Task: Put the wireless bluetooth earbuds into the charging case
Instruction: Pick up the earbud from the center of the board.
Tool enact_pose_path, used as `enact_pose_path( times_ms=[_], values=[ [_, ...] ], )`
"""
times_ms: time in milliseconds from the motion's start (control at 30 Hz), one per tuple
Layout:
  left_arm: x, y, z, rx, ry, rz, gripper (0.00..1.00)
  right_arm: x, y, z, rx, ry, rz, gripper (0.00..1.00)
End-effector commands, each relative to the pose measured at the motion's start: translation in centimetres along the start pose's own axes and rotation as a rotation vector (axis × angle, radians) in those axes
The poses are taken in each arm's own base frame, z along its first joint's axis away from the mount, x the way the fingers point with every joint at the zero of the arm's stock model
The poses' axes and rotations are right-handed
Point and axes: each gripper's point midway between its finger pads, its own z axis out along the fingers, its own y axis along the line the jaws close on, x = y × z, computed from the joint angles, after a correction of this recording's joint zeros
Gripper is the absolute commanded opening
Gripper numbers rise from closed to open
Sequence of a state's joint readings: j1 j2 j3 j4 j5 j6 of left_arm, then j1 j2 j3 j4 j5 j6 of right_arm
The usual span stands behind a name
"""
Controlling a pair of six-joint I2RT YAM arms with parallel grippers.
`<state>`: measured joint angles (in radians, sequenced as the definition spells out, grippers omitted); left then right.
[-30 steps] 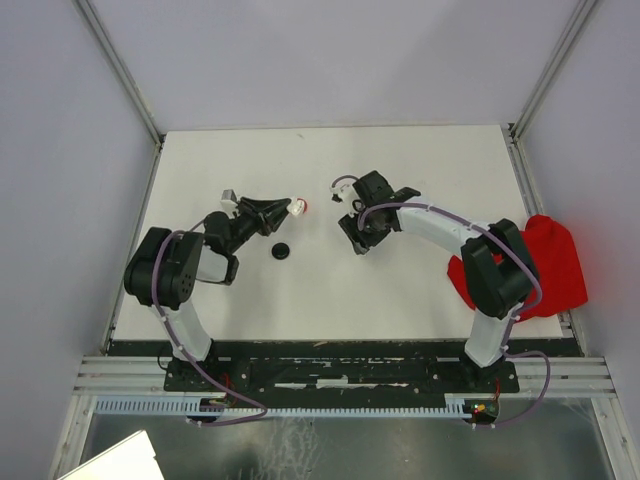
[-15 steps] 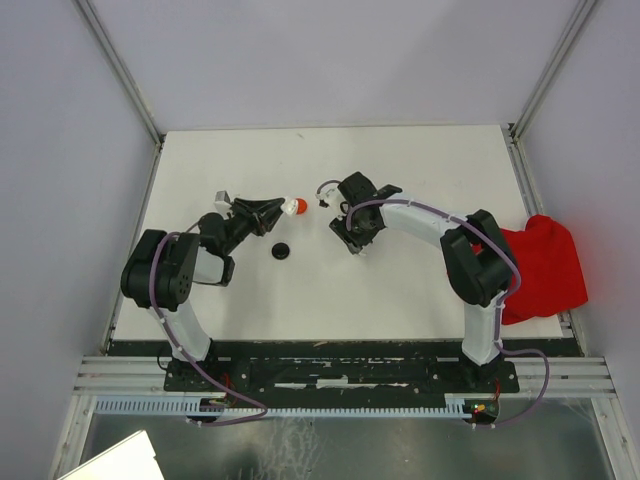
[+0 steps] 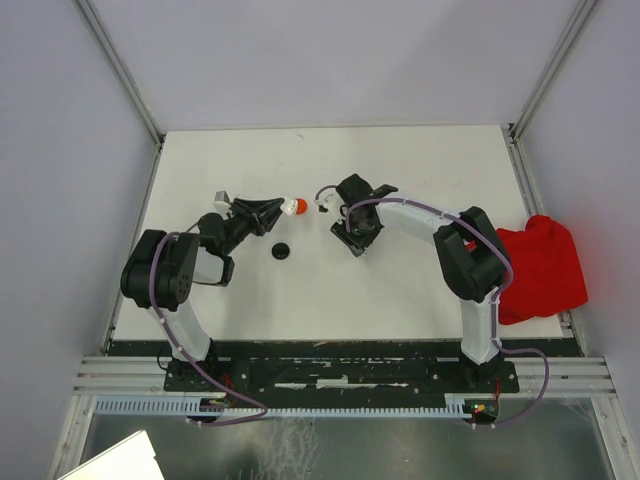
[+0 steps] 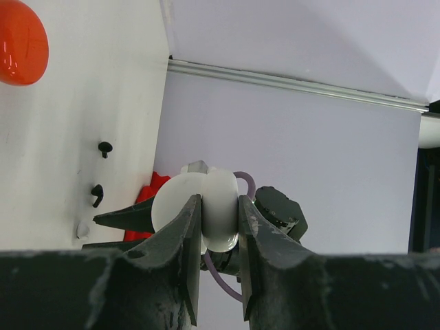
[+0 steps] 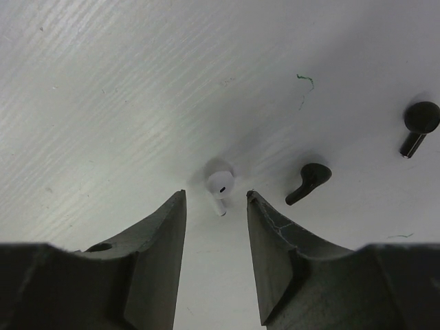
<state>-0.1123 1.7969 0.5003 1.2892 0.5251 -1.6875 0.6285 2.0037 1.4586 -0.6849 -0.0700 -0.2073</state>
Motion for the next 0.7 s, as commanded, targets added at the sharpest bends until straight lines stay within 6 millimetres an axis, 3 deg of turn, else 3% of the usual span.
enact_pose_path(
  times_ms=[0,667],
  values=[
    [0.1,-1.9,-0.3,0.069,0.000,0.071,0.03,-1.4,-0.2,-0.2,0.003,-0.024,-0.022,0.48],
    [-0.1,-1.8,-0.4,0.073,0.000,0.064,0.03,-1.4,-0.2,0.8,-0.009,-0.009,-0.020,0.42]
  ],
)
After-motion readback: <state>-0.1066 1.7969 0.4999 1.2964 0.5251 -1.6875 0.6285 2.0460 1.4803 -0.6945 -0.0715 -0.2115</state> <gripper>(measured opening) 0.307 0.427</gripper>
